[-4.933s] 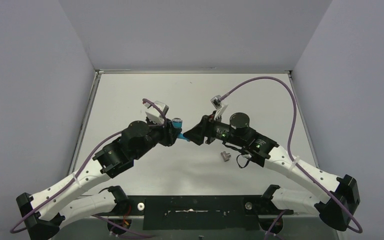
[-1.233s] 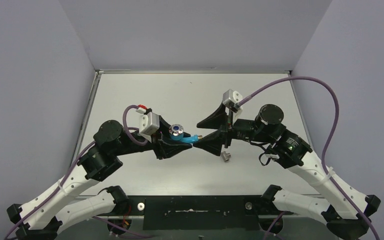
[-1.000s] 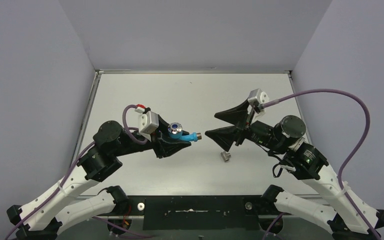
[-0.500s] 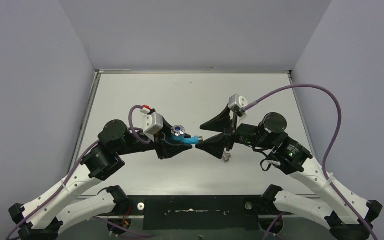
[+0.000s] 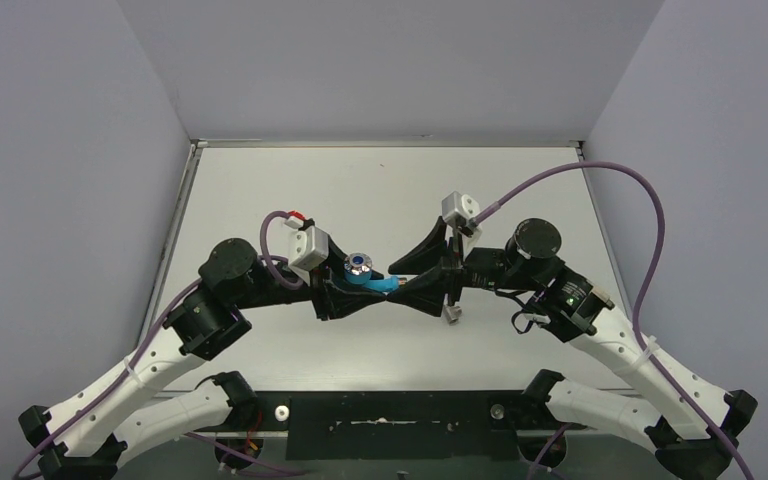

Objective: Install the water faucets
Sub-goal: Pick up the water faucet from the center of the board.

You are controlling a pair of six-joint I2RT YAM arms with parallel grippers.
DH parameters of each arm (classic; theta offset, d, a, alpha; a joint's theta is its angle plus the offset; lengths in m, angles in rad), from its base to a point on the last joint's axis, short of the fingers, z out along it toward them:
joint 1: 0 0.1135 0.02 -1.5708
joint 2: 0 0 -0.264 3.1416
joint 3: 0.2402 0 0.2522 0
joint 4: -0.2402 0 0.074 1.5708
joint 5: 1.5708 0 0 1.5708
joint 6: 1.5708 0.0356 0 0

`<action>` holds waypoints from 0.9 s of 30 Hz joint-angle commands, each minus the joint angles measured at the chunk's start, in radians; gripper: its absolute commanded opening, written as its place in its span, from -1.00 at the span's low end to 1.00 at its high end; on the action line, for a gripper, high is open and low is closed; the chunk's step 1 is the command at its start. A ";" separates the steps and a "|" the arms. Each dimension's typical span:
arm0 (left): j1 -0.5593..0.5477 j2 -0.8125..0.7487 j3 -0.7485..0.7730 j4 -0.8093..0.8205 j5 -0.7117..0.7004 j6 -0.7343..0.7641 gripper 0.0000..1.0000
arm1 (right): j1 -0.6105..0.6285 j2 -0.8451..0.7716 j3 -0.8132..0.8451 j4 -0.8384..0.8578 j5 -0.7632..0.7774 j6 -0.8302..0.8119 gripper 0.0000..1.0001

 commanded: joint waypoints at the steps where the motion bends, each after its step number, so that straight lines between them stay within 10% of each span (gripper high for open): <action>1: 0.006 -0.023 0.039 0.096 0.028 -0.010 -1.00 | 0.001 -0.015 0.022 0.056 -0.008 -0.006 -0.16; 18: 0.007 -0.017 0.028 0.131 0.116 -0.025 -1.00 | -0.005 -0.016 0.067 -0.023 0.134 -0.063 -1.00; 27: 0.007 -0.006 0.032 0.134 0.086 -0.029 -0.39 | 0.004 0.018 0.117 -0.035 0.054 -0.041 -1.00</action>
